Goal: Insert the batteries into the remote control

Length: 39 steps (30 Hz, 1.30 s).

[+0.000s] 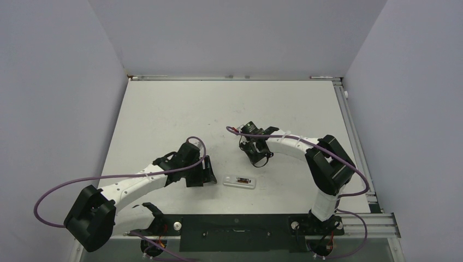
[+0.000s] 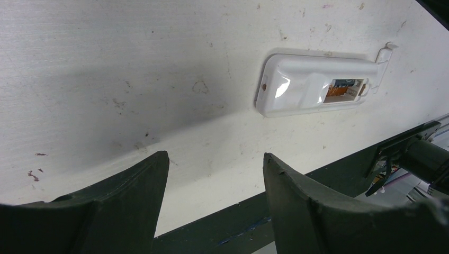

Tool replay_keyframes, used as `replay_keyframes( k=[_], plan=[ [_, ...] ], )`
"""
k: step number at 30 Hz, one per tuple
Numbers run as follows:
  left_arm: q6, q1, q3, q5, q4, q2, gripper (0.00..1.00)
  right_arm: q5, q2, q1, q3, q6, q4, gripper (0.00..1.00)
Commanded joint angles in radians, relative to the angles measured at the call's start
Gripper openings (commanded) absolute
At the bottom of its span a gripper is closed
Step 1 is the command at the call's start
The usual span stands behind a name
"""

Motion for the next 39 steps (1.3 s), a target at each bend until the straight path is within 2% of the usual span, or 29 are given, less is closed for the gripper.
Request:
replay_keyframes(
  k=[1, 16, 26, 32, 39],
  plan=[
    [-0.008, 0.005, 0.001, 0.007, 0.024, -0.017, 0.63, 0.051, -0.02, 0.005, -0.003, 0.011, -0.014, 0.08],
    [-0.003, 0.005, 0.017, 0.012, 0.023, -0.015, 0.63, 0.013, -0.209, 0.02, 0.0, -0.04, -0.114, 0.09],
    [0.013, 0.008, 0.036, 0.022, 0.022, -0.008, 0.63, 0.012, -0.324, 0.144, -0.005, -0.15, -0.194, 0.08],
    [0.02, 0.019, 0.032, 0.022, 0.009, -0.033, 0.63, -0.037, -0.35, 0.198, -0.028, -0.256, -0.196, 0.09],
    [0.024, 0.034, 0.014, 0.023, 0.0, -0.079, 0.63, -0.047, -0.292, 0.242, -0.014, -0.294, -0.217, 0.09]
  ],
)
